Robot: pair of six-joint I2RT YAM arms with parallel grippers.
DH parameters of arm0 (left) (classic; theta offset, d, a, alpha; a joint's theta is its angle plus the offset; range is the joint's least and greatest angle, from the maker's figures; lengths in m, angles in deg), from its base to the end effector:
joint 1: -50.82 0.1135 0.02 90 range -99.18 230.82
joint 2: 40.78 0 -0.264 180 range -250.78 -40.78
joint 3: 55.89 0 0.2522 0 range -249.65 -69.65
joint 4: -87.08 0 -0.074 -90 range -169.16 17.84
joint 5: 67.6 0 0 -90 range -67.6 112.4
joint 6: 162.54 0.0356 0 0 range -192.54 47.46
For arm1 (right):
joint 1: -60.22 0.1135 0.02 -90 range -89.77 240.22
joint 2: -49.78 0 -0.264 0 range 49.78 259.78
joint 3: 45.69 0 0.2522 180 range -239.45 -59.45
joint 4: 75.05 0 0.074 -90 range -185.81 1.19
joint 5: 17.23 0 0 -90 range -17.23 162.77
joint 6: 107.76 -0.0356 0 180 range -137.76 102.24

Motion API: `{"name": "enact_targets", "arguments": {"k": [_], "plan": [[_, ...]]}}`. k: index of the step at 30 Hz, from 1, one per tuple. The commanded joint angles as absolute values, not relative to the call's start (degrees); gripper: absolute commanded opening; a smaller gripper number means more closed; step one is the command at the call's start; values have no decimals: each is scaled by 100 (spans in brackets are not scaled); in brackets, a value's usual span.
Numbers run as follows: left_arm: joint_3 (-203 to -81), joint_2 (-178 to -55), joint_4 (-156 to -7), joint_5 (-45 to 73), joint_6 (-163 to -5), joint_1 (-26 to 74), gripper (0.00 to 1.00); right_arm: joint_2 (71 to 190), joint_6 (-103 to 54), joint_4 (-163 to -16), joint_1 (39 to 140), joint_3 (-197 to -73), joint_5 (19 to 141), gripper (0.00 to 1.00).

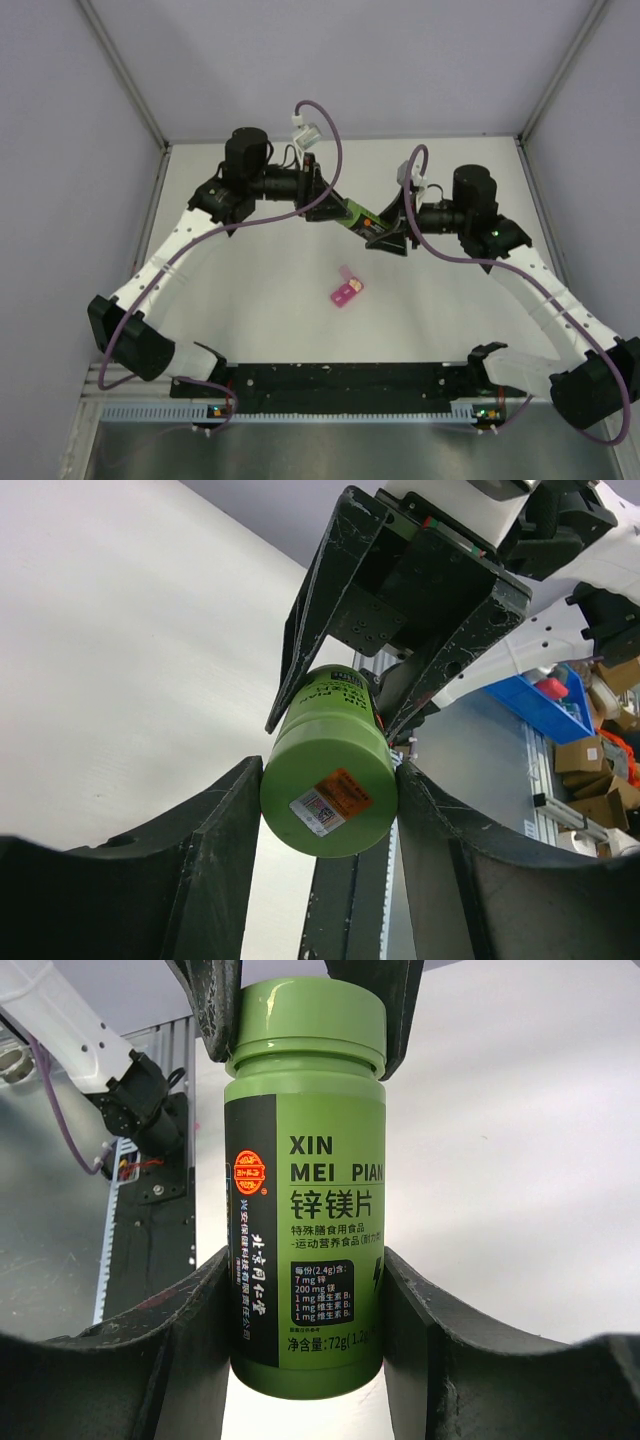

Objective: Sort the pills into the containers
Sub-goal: Screw the lid of the pill bottle onto the pill bottle.

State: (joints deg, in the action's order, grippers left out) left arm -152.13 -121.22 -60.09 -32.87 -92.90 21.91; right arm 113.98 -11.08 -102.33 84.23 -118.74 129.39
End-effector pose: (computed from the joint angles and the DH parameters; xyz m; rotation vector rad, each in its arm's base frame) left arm 0.2563 -0.1750 0.4149 0.8610 1.8099 -1.4657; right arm 0.2100 0.1261 0.3604 -1.1280 1.5208 1.1316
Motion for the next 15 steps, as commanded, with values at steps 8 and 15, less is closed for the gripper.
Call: {"name": "enact_targets", "arguments": {"k": [8,15], "plan": [[-15429,-12059,-5061,-4203,-6624,2059,0,11490,-1327,-9936,8466,-12238,13710,0],[-14955,-11716,-4620,-3983,-4540,1909,0,11771,-1643,-9726,8448,-12282,14387,0]]}}
